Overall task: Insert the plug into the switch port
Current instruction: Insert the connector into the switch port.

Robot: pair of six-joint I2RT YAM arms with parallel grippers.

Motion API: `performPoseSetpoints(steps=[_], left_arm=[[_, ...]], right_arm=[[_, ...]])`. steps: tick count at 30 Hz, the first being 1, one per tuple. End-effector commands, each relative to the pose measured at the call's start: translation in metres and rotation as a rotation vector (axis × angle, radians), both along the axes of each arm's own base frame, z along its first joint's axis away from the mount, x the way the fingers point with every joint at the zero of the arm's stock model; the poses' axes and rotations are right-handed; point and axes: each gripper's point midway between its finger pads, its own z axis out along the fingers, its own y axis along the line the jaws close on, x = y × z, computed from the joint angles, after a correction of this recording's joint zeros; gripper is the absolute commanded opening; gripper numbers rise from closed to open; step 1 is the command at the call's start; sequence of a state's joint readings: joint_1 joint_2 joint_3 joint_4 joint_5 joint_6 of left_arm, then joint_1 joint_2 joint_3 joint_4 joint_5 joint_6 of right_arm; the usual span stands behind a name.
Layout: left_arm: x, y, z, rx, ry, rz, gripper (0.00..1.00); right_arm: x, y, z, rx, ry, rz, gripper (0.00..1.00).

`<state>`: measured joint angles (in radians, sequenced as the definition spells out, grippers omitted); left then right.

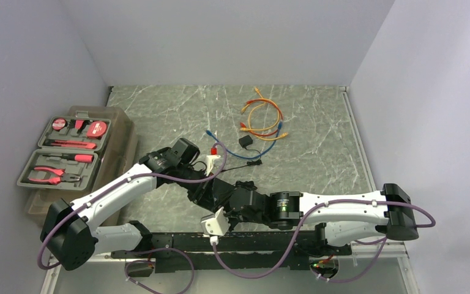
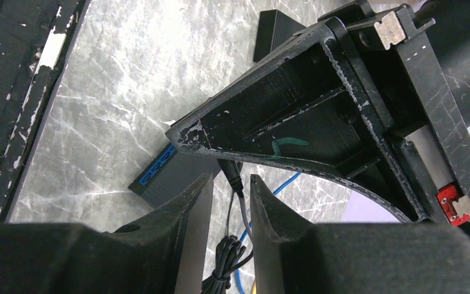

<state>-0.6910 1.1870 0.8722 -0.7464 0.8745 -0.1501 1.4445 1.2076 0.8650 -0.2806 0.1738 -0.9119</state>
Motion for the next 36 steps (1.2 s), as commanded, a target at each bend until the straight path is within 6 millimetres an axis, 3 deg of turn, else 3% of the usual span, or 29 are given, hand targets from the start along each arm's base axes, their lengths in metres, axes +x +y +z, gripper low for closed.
performPoseSetpoints(steps=[1, 8, 12, 14, 18, 23, 25, 31, 33, 36], left_arm=[[-0.002, -0.004, 0.016, -0.058, -0.047, -0.036, 0.00], [-0.001, -0.004, 0.015, -0.052, -0.049, -0.034, 0.00], [0.000, -0.004, 0.014, -0.047, -0.050, -0.032, 0.00], [0.000, -0.004, 0.015, -0.051, -0.055, -0.032, 0.01], [0.004, -0.004, 0.016, -0.049, -0.080, -0.021, 0.15], [0.014, -0.004, 0.017, -0.038, -0.142, 0.023, 0.55], [0.019, -0.004, 0.018, -0.042, -0.175, 0.045, 0.65], [0.044, 0.001, 0.022, -0.016, -0.291, 0.184, 0.79], [0.058, 0.005, 0.021, 0.017, -0.333, 0.258, 0.99], [0.075, 0.011, 0.018, 0.063, -0.371, 0.355, 0.99]], right_arm=[[-0.001, 0.015, 0.027, 0.073, -0.018, 0.014, 0.27], [-0.003, 0.015, 0.027, 0.066, -0.011, 0.012, 0.16], [-0.005, 0.013, 0.025, 0.049, -0.005, 0.007, 0.01], [-0.007, 0.011, 0.021, 0.034, 0.009, -0.001, 0.00], [-0.012, 0.005, 0.014, 0.033, 0.058, -0.025, 0.00], [-0.007, -0.006, 0.006, 0.049, 0.117, -0.136, 0.00], [-0.004, -0.012, 0.000, 0.038, 0.138, -0.195, 0.00], [0.000, -0.032, -0.015, 0.063, 0.237, -0.372, 0.00], [0.000, -0.038, -0.017, 0.083, 0.272, -0.432, 0.00], [0.008, -0.052, -0.022, 0.091, 0.307, -0.584, 0.00]])
